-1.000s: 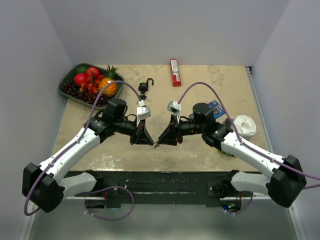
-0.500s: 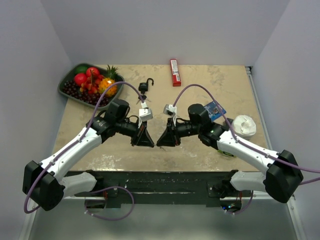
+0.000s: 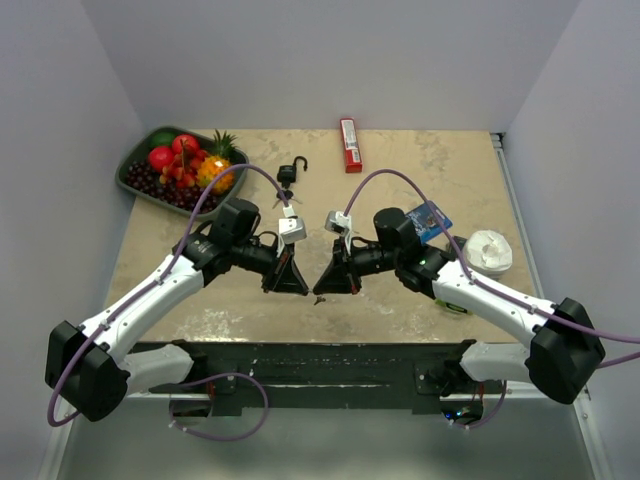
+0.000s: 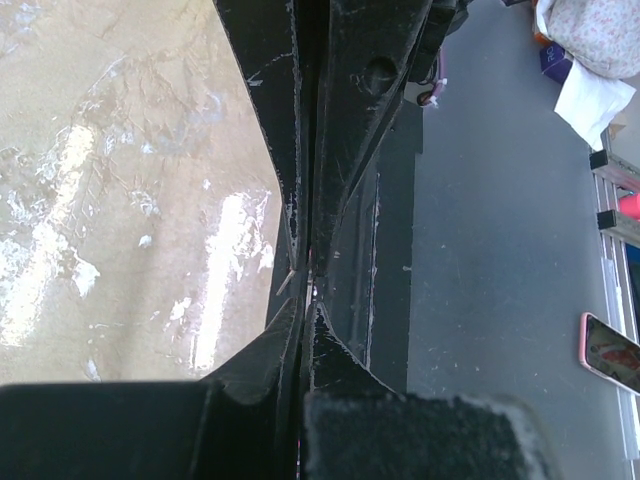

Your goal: Unlock with the key

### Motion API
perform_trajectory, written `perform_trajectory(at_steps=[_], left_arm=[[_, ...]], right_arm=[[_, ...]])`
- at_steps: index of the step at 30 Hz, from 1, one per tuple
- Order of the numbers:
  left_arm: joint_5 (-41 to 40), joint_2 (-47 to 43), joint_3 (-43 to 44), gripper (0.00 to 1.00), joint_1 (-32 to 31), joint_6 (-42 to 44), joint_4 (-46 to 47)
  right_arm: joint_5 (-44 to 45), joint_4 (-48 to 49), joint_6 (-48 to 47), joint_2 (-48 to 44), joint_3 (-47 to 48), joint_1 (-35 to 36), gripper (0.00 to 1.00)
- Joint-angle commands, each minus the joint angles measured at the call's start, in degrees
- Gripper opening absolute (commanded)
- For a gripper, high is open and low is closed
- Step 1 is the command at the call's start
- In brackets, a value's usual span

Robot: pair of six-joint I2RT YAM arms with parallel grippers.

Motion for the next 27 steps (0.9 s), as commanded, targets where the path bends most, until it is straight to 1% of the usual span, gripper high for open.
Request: perform_trajectory(at_steps=[1,5,6,7,8,9,10,11,12,13,16,17,18,19,22,24,25,26,27], left_arm=[[-0.7,-0.3,2.5,0.00,-0.1,0.2,2.0],[-1.7,-0.9,1.4,0.00,-0.1,-2.8,6.2],[-2.8,-1.0,1.1,0.06,0.0,-3.4,8.0],[-3.5,-1.4,0.8,0.16,-0.1,-4.6,9.0],[-4.3,-1.7,0.3,0.36,0.0,-5.0,10.0],[-6.0,-1.8,0.1,0.46,0.0,-5.3,11.5],[-7.1,-2.0,-0.3,0.58,0.0,-7.0,12.3],[-8.5,-2.6,-0.8,0.61,0.2,-7.7,13.2],[-12.2,-2.9,-1.1,0.63,0.4,-8.4,15.2],[-14.4,-3.2,-1.7,0.71,0.7,-10.4,16.5],[-21.7,-5.0,-3.7,0.87,2.1,-14.2,21.0],[-23.6,-6.0,-4.9,0.90,3.0,-15.3,22.1],[-27.7,-6.5,-5.5,0.92,3.5,-16.4,23.7],[-29.7,-6.9,-6.1,0.96,3.9,-18.6,24.2],[-35.2,-7.5,-8.5,0.99,7.2,-22.6,24.7],[-36.9,-6.2,-10.3,0.99,12.1,-25.6,23.1],[-36.9,-5.6,-10.9,0.99,16.4,-26.5,22.5],[-37.2,-3.8,-11.8,0.99,18.4,-27.2,21.6],[-39.8,-2.8,-11.9,0.98,20.0,-28.6,19.2]], right_arm=[[-1.5,-0.9,-0.8,-1.0,1.9,0.3,0.00],[-0.8,0.8,0.4,-1.5,1.0,0.3,0.00],[0.8,1.9,0.9,-1.8,0.7,0.2,0.00],[1.8,2.5,2.1,-2.3,0.5,0.2,0.00],[2.8,3.0,2.7,-2.7,0.0,0.2,0.00],[3.9,4.1,3.3,-2.9,-0.3,0.3,0.00],[5.7,4.8,4.7,-3.3,-0.6,0.3,0.00],[7.1,5.5,5.4,-3.6,-1.3,0.2,0.00],[8.5,6.8,6.1,-3.7,-1.8,0.2,0.00],[11.3,7.3,7.4,-3.7,-2.2,0.1,0.00],[14.9,9.0,10.0,-3.4,-3.6,-0.8,0.00],[16.0,9.6,10.9,-3.1,-4.4,-1.4,0.00],[16.5,11.1,11.8,-3.1,-5.0,-3.0,0.00],[16.7,12.0,13.9,-3.1,-5.6,-4.0,0.00],[18.5,13.6,16.4,-4.1,-7.4,-6.6,0.00],[19.5,13.7,16.6,-4.7,-7.7,-7.2,0.00],[19.7,13.7,16.8,-4.9,-7.7,-7.3,0.00],[19.7,13.8,17.0,-5.1,-7.9,-7.5,0.00],[19.8,13.8,17.1,-5.6,-8.0,-7.5,0.00]])
